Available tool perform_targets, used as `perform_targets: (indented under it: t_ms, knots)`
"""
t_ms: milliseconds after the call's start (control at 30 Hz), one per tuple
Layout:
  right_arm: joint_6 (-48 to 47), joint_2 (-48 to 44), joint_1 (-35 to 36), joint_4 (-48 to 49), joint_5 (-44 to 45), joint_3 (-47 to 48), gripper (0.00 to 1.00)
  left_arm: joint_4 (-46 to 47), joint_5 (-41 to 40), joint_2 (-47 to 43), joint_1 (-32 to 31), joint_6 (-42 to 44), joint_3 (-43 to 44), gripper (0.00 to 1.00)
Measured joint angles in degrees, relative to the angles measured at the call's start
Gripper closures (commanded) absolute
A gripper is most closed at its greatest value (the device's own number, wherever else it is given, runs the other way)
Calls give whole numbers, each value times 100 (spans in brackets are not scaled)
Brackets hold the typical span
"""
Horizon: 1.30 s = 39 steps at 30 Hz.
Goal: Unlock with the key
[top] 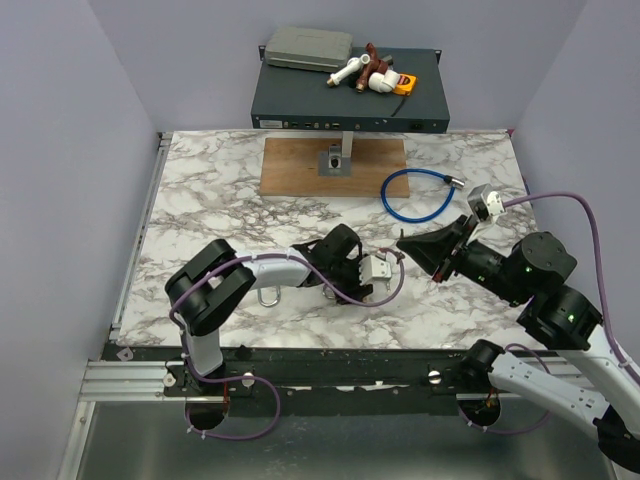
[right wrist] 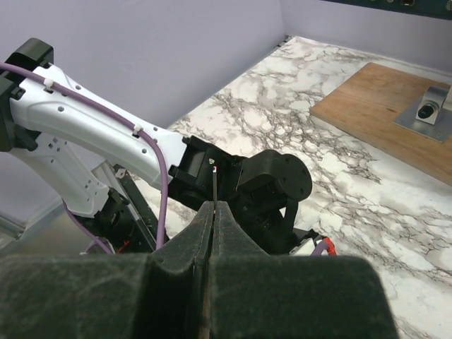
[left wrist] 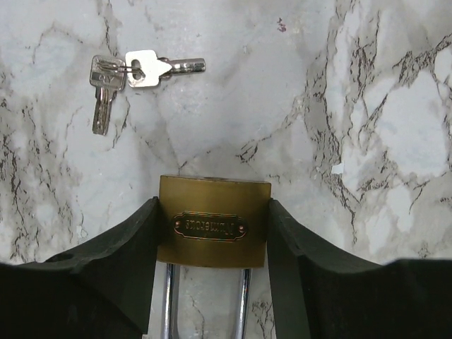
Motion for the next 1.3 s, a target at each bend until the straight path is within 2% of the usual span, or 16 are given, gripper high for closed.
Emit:
perform_targets:
  t_ms: [167,400,567,867,1000,1167,1300]
  knots:
    - [-70,120,0,-44,15,192,99,-835,0,-140,107,39,186,100]
    - [-197,170,0,-68,87,509,99,-2505,55,-1137,337,278,684,100]
    - [-308,173,0,-140,122,807,99,-3711,125,-2041,584,691,1705,100]
    - [-446,212,0,-166,39,1259,99,-5873,295,-3578,957,2072,3650,100]
    - [-496,278,0,-173,-136,1375,99,-6061,612,-4369,946,2570,3875,100]
    - [-557,487,0,-170,-444,1453,99,-6006,1237,-5392,710,3373,3661,100]
    - [-564,680,0,-173,-745,1460,99,-6002,1683,-5613,369,3646,3825,100]
